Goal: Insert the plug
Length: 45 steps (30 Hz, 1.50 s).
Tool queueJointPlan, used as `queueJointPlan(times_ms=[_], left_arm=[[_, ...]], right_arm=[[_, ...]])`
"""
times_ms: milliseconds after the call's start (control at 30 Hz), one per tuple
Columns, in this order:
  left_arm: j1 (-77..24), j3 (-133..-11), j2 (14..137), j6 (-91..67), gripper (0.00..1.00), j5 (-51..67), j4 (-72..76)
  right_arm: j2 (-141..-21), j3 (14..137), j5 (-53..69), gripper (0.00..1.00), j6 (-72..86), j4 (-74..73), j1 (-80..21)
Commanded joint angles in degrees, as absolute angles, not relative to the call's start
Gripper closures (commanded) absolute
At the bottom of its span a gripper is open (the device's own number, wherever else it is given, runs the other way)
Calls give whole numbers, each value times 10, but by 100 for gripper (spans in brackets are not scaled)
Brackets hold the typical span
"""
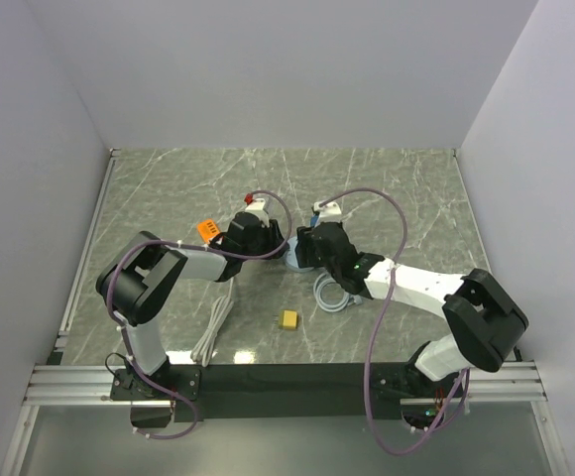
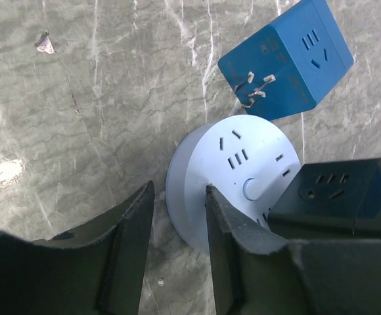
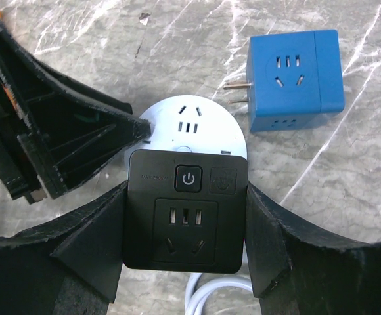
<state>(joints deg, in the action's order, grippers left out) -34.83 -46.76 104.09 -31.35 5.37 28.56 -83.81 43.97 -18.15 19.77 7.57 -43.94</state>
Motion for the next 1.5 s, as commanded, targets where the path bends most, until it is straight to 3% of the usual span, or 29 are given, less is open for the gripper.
queueJointPlan(times_ms=[0,767,1467], left_arm=[[-346,-474,1047,-319,58,65,294],[-345,-460,1045,-329,75,85,304],[-346,-456,1036,-325,76,85,300]], right_arm=[[-837,462,-223,100,224,75,-462],[-806,483,-287,100,270,42,-495],[-845,497,-315,100,272,50,-504]])
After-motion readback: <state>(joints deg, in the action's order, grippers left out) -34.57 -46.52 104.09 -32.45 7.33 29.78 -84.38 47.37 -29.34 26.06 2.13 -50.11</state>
